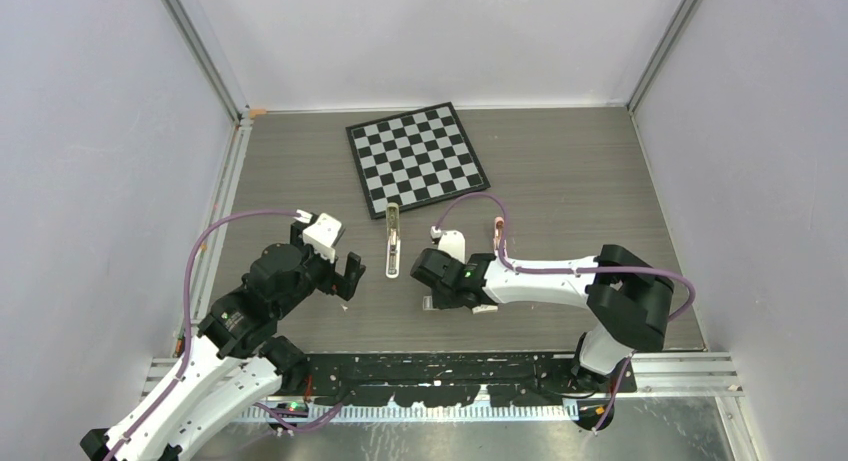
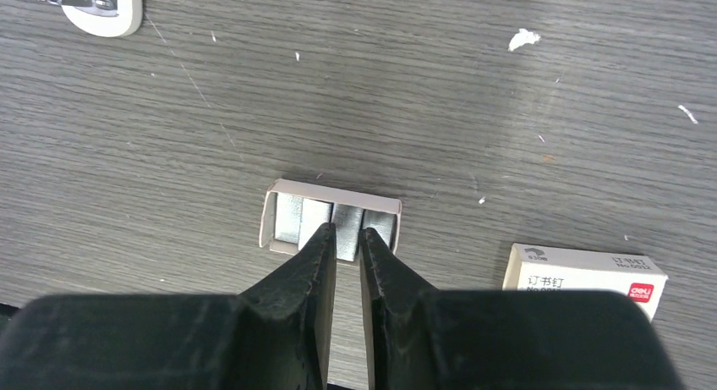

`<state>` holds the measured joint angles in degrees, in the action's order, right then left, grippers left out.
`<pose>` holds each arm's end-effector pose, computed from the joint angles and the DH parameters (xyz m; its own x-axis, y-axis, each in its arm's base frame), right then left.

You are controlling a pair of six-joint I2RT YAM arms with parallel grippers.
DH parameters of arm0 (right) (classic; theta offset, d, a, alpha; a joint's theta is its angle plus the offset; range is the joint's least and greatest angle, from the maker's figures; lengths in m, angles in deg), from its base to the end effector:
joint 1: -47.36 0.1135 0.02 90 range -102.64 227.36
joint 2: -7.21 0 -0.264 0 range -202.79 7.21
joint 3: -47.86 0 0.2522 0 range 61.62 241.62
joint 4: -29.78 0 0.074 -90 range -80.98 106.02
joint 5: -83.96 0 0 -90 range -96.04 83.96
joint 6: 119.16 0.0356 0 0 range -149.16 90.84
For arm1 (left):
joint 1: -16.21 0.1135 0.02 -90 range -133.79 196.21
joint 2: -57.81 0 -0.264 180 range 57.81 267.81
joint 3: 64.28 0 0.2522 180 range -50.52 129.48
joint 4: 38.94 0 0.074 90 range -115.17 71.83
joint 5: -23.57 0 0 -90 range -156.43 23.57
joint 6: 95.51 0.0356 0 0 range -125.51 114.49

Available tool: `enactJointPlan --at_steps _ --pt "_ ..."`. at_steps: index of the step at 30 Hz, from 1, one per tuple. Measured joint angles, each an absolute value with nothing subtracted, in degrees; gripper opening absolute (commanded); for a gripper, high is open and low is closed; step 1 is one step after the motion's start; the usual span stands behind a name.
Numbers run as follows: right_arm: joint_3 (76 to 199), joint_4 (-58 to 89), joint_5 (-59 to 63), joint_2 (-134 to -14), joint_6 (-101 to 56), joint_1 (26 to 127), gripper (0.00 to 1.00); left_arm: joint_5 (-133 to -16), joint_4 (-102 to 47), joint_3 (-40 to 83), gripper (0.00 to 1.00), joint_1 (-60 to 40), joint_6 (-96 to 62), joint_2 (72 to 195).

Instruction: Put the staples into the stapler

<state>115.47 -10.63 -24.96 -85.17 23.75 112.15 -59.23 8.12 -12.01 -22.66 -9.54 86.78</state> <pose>0.1404 0.2712 0.1739 -0.8696 -0.0756 -0.4879 -0.1728 0.9723 0.1574 0.0968 -0.0723 0.2971 -0.3504 0.1929 -0.9165 0.5099 0.8601 -0.0139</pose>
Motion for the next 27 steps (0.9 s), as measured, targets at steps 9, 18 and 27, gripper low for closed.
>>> enactJointPlan --at_steps 9,18,27 --pt "115.51 -11.62 -25.48 -85.94 23.94 112.15 0.2 -59.6 8.1 -12.01 0.92 -22.66 -9.54 86.78" --pt "115.53 -11.51 -25.55 -85.94 24.12 112.18 0.09 -59.62 8.1 -12.04 0.92 -22.66 -9.54 86.76" --pt "115.77 -12.82 -26.59 -85.92 24.14 112.18 0.01 -59.62 8.1 -12.04 0.92 -22.66 -9.54 86.76"
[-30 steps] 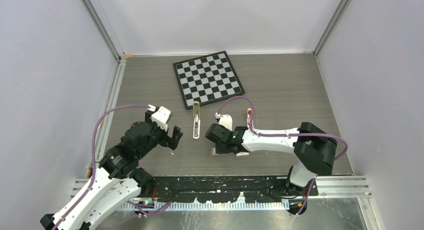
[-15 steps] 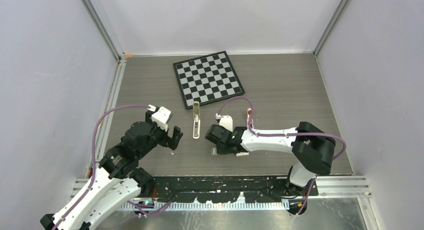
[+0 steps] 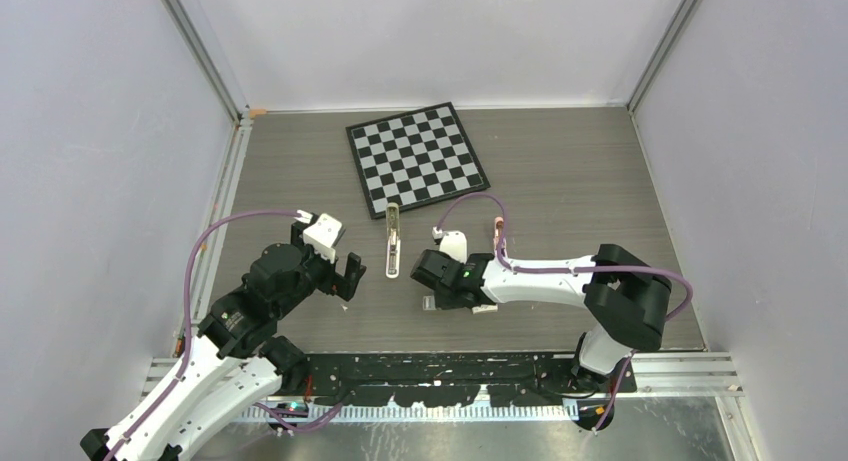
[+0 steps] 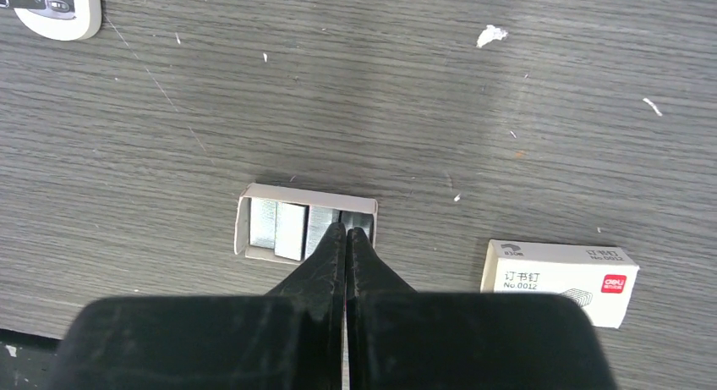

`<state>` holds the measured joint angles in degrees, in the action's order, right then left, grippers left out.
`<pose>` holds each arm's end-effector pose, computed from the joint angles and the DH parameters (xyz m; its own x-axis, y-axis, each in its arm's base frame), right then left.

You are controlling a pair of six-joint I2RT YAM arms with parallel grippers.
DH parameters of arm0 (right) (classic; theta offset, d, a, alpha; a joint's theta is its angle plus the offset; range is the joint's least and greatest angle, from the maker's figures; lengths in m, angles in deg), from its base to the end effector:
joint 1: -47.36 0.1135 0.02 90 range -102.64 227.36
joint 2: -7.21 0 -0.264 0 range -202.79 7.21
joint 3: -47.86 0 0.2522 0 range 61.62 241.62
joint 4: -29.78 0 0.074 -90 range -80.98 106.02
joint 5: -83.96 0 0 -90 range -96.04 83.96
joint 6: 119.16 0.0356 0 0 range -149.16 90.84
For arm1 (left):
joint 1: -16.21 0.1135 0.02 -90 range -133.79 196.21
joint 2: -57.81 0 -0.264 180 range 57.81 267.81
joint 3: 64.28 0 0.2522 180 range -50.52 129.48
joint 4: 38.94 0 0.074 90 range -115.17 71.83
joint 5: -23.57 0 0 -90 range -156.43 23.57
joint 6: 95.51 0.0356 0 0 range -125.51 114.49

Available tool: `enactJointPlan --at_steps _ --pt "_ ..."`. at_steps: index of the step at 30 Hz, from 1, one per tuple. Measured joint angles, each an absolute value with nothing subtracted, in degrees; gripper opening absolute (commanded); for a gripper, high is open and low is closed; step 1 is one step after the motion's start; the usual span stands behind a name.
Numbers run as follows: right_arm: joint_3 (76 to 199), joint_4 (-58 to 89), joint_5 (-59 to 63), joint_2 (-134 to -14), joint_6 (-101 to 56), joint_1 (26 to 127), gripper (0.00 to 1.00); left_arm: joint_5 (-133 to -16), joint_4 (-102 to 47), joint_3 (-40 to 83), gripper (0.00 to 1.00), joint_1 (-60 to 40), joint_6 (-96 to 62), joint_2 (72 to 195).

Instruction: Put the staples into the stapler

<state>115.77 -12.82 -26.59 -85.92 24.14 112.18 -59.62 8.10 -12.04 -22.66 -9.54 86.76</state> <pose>0.1403 0.2690 0.1703 -0.8697 -0.0852 -0.4862 -0.1568 0.9817 0.1084 0.0966 -0.0725 0.2970 -0.3506 0.1930 -0.9164 0.5153 0.8569 -0.0167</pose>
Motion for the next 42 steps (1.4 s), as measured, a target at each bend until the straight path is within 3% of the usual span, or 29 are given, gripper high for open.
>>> enactJointPlan --at_steps 2,9,26,42 --pt "115.84 -13.17 -26.81 -85.83 24.12 112.18 0.02 -59.62 8.1 -12.04 0.92 -22.66 -9.54 86.76" --pt "115.86 -13.04 -26.99 -83.29 24.2 112.18 0.25 -59.62 8.08 -12.1 0.92 -22.66 -9.54 86.76" --pt "119.34 -11.35 -26.42 -88.23 24.38 113.64 0.3 -59.78 8.06 -12.12 0.92 -22.66 -9.52 86.54" --pt "126.46 -19.44 -31.84 -94.03 24.23 116.42 0.32 -60.08 8.06 -12.12 0.91 -22.66 -9.52 86.49"
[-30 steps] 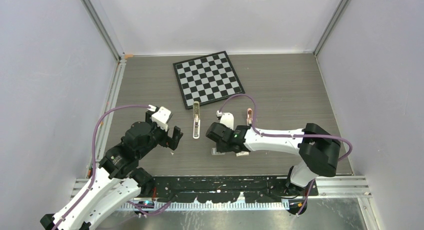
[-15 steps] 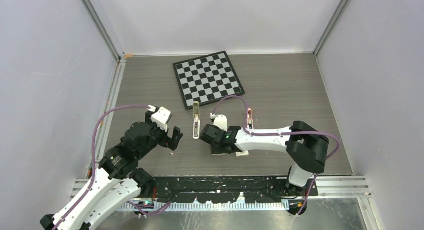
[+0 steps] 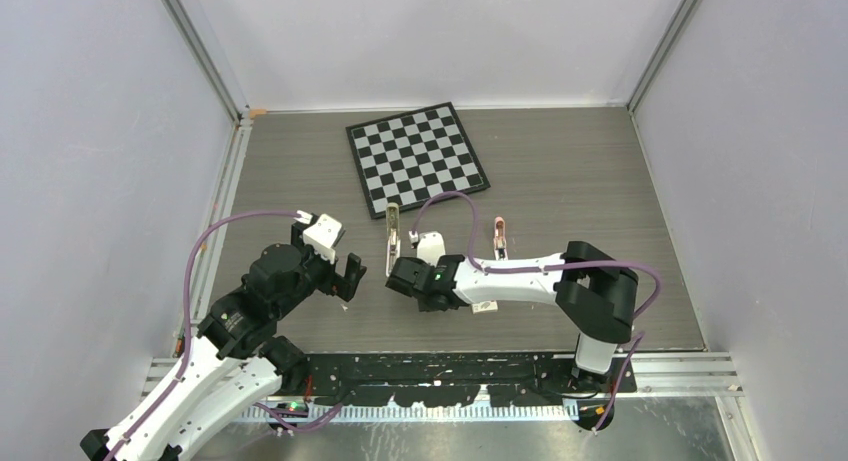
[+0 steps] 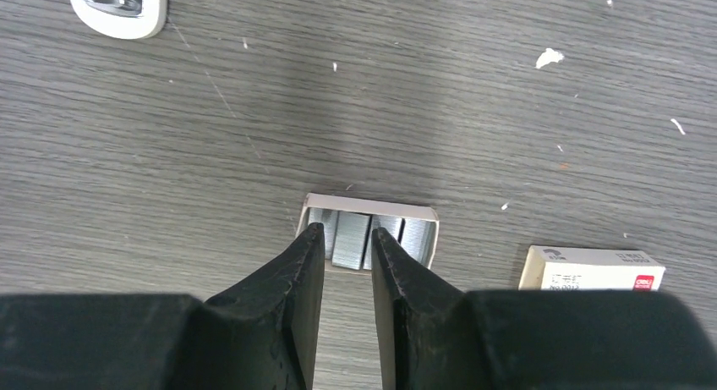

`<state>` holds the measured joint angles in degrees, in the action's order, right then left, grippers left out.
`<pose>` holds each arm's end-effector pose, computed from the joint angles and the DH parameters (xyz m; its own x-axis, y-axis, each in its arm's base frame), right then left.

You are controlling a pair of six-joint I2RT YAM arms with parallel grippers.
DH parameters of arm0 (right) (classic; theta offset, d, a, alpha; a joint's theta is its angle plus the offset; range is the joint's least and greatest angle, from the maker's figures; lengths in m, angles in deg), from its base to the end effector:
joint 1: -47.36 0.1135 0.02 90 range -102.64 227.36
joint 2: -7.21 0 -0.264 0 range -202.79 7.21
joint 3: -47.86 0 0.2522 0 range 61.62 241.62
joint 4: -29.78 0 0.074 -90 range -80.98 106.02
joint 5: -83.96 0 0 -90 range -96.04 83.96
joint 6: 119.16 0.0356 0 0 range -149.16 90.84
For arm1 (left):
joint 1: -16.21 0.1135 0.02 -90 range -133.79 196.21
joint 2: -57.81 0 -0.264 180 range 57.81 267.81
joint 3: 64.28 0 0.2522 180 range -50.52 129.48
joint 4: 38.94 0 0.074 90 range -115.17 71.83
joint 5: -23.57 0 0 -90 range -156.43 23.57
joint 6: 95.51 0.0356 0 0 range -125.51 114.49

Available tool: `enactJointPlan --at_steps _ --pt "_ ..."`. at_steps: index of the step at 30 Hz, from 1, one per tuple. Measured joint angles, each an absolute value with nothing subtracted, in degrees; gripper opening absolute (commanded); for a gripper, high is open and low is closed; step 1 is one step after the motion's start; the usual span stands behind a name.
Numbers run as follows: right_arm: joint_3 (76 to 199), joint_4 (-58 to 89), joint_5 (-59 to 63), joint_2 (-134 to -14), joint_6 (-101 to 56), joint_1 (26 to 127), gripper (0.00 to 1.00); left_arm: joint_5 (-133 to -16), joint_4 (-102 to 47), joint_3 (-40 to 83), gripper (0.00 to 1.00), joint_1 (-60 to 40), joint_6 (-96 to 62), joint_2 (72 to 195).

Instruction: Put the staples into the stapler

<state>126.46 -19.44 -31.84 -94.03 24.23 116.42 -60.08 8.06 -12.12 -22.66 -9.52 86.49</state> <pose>0.1350 0.3094 0.1746 -0.8386 -0.1694 -0.5177 -0.2000 0.9798 0.0033 0.0959 -0.0722 0.2970 -0.3480 0.1913 -0.9178 0.5217 0.8529 -0.0201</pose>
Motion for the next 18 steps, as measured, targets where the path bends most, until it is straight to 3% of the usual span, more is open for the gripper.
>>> enactJointPlan --at_steps 18 --pt "127.27 -21.71 -33.04 -95.34 24.23 116.59 0.34 -60.21 8.06 -12.15 0.92 -22.66 -9.52 86.41"
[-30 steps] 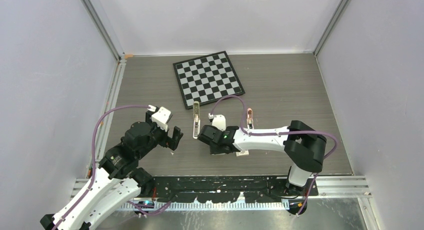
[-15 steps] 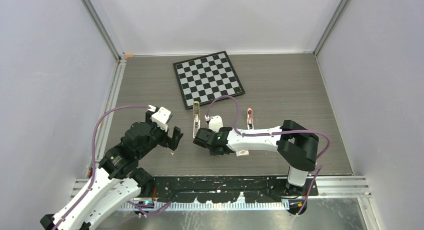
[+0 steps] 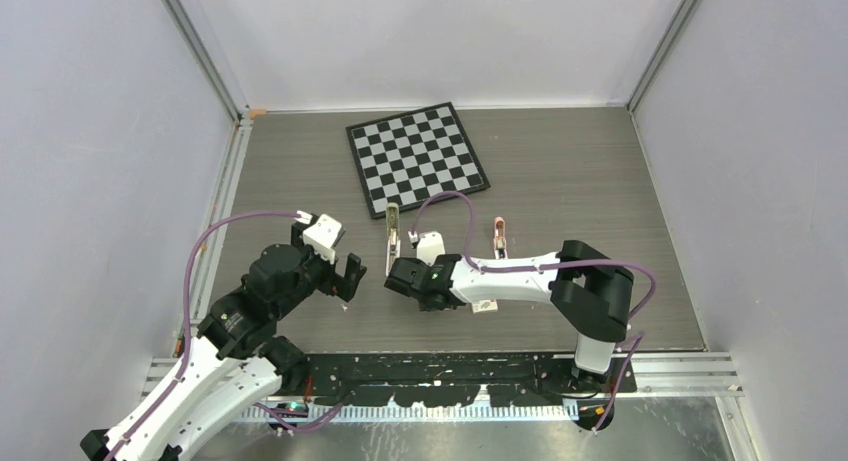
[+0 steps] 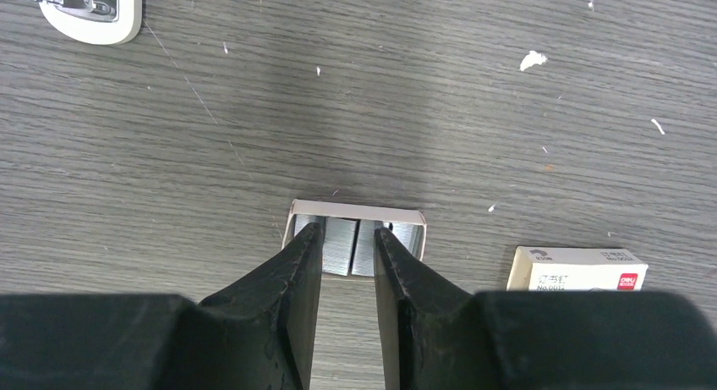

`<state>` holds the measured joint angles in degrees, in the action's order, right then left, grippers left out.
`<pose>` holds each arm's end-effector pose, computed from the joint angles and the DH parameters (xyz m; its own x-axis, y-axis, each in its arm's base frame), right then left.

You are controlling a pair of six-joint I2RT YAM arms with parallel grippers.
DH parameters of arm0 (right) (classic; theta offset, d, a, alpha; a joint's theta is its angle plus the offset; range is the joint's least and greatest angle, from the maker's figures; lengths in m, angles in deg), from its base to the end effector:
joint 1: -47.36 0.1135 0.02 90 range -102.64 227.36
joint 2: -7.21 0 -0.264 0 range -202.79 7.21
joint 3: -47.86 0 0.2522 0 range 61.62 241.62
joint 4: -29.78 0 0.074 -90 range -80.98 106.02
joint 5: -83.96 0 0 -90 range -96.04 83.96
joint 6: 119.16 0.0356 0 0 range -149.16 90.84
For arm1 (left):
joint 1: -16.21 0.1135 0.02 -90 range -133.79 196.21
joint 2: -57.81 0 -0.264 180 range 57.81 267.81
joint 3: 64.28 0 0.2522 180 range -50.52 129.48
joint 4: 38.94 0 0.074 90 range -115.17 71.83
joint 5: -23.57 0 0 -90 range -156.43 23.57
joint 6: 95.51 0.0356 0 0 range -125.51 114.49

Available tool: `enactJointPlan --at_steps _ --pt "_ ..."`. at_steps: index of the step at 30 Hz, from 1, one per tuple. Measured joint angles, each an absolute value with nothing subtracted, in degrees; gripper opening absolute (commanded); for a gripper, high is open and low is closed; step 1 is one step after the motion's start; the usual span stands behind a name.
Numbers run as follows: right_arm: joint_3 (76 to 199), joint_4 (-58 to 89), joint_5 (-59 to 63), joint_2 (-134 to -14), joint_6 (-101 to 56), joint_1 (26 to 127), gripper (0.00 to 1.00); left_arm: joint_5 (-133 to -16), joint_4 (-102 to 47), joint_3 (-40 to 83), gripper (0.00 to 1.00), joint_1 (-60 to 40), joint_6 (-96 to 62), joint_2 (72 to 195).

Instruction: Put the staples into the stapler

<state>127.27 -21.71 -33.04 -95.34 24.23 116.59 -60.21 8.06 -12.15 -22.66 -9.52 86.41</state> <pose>0.1347 0.3096 0.1701 -0.8384 -0.1937 -0.5095 -0.1969 0.9792 -0.0483 0.0957 -0.0722 0.2970 -0.3475 0.1908 -0.9180 0.5235 0.8518 -0.0211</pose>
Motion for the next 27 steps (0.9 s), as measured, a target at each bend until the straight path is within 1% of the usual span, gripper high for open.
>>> enactJointPlan --at_steps 11,16,27 --pt "129.28 -23.86 -34.33 -96.91 24.34 117.03 0.34 -60.5 8.06 -12.17 0.92 -22.66 -9.52 86.41" --pt "130.88 -25.52 -35.47 -98.2 24.34 117.73 0.39 -60.48 8.04 -12.21 0.92 -22.66 -9.52 86.38" --pt "132.8 -28.51 -37.26 -99.66 24.36 118.21 0.38 -60.5 8.02 -12.23 0.92 -22.66 -9.52 86.3"
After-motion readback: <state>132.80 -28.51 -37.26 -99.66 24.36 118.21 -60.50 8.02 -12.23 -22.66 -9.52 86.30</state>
